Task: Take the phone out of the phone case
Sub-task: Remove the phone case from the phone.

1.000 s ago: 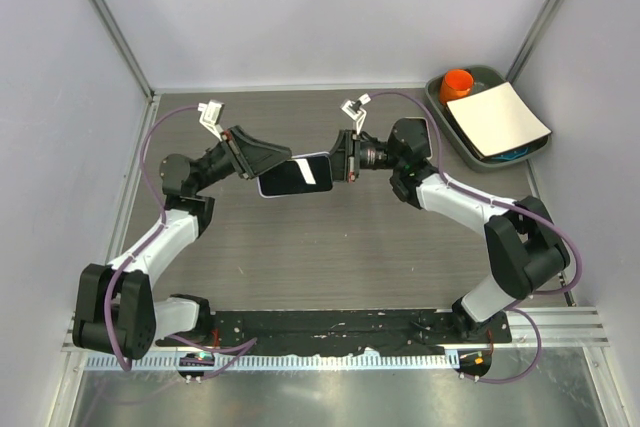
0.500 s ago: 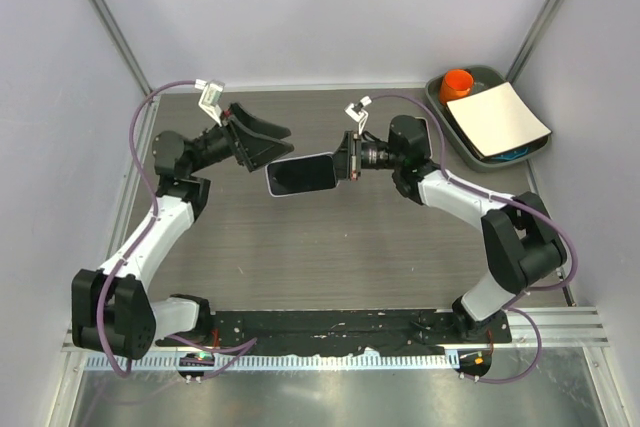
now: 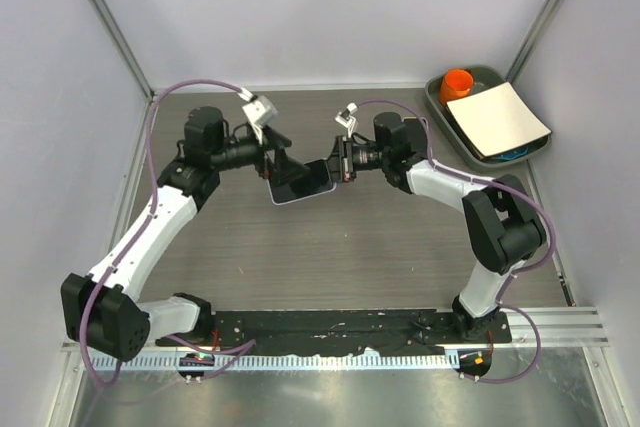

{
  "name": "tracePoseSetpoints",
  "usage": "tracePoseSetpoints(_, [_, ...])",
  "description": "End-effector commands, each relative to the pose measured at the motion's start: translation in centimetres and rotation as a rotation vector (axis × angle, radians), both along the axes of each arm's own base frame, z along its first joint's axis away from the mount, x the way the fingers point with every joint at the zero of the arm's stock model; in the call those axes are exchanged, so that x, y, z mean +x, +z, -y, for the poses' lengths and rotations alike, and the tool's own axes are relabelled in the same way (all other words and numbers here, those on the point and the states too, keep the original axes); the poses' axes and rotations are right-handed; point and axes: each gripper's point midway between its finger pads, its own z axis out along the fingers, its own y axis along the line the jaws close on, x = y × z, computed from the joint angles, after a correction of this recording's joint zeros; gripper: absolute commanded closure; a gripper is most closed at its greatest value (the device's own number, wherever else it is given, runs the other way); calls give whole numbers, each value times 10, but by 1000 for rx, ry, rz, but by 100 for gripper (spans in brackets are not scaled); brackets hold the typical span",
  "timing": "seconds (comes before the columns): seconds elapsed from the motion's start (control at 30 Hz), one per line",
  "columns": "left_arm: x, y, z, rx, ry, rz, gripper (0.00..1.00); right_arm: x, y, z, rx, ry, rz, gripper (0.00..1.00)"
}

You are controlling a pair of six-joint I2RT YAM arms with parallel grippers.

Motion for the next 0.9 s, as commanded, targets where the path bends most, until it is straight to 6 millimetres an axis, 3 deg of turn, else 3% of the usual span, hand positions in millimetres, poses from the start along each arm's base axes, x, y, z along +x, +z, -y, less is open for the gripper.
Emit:
tracePoseSetpoints(0.0, [-10, -46, -5, 301, -24, 133, 0, 1, 24, -7, 47, 81, 44, 99])
tracePoseSetpoints(0.07, [-16, -58, 0, 348, -48, 151, 0, 2, 23, -7, 45, 82, 38, 99])
tracePoseSetpoints(0.23, [-25, -67, 6, 381, -97, 178, 0, -1, 22, -7, 45, 104, 33, 99])
tracePoseSetpoints(0.87, [-24, -108, 10, 597, -130, 316, 0, -2, 15, -9, 40, 141, -21, 99])
